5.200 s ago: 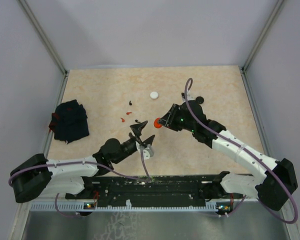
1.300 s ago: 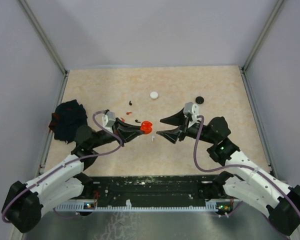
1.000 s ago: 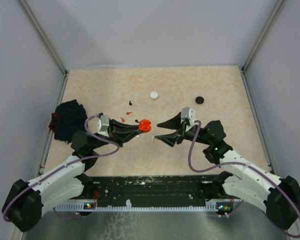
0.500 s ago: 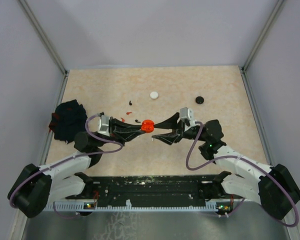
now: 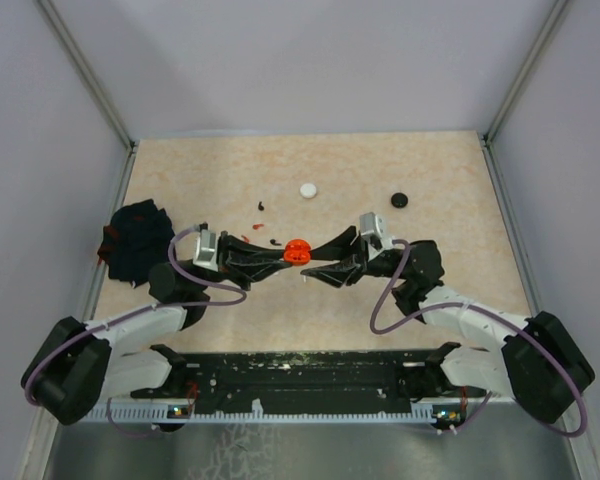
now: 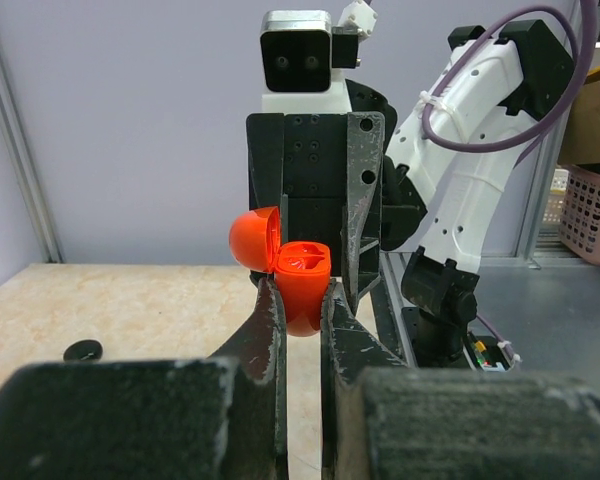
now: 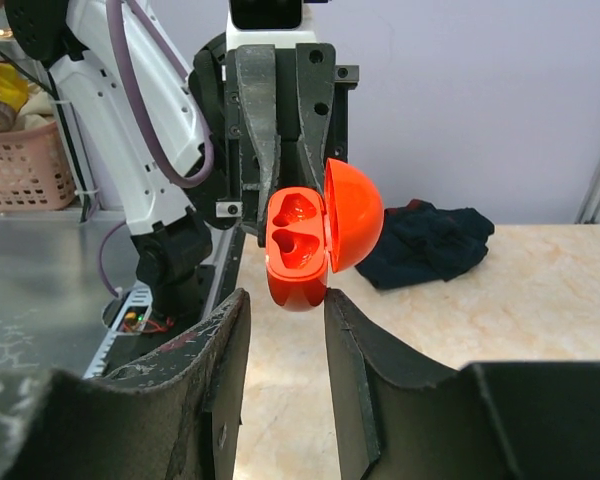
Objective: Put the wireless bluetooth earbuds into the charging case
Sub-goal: Pick up the earbud from the center of the board.
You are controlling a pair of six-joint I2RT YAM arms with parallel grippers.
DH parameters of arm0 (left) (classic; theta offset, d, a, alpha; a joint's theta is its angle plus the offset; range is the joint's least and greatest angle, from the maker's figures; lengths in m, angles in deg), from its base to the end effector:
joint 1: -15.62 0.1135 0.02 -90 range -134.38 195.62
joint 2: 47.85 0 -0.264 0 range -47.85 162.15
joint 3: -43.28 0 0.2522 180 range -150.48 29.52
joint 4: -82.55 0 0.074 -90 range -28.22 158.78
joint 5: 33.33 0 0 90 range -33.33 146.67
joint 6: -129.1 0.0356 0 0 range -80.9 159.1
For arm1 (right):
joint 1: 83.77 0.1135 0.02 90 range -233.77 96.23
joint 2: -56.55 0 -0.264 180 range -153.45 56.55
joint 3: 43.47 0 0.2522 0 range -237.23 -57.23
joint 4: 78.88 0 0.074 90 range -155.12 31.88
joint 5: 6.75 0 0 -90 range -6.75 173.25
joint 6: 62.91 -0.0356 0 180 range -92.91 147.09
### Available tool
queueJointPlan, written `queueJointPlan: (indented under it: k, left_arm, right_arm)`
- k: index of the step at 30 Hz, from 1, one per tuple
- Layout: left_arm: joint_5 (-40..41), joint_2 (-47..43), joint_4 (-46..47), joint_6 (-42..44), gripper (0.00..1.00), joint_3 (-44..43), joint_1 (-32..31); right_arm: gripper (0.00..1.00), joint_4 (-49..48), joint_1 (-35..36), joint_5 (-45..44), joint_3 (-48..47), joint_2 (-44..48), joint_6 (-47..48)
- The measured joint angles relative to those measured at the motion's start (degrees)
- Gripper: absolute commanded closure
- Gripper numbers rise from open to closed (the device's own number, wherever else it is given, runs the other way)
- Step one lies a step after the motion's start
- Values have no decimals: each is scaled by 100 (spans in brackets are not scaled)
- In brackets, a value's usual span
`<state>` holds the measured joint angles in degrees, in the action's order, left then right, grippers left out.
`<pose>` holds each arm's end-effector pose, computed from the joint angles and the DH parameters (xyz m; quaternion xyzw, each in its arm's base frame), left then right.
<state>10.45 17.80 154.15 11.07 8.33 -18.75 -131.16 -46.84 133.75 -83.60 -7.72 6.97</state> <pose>0.1527 -0.1356 0.2898 0.3776 0.3618 -0.5729 0.6311 0.1600 0.1546 0.2938 -0.4299 0.4064 0.5631 0.5770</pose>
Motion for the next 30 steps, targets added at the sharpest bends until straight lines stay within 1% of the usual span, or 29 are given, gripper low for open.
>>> queueJointPlan:
  k: [5,16,19,22,23,25,30]
  left_arm:
    - [-39,35,79,-63,100,-11,0]
    - [-57,17,127,-72,100,-11,-2]
    - [-50,2,136,-74,100,-11,-2]
    - [-44,-17,160,-74,99,-9,-2]
    - [-39,-20,166,-74,95,-7,-2]
    - [-13,-42,168,-70,84,26,-2]
    - [59,-177,76,66,57,136,-4]
  right_arm:
    - [65,-153,48,20,-31,-61,-79]
    - [74,-221,162,-90,-120,-116,-94]
    - [80,-234,170,-114,-144,-129,-92]
    - [90,-299,192,-138,-160,-170,-94]
    - [92,-317,192,-138,-160,-175,-94]
    - [100,-315,197,-136,-162,-177,-92]
    - [100,-175,245,-138,-160,-151,103]
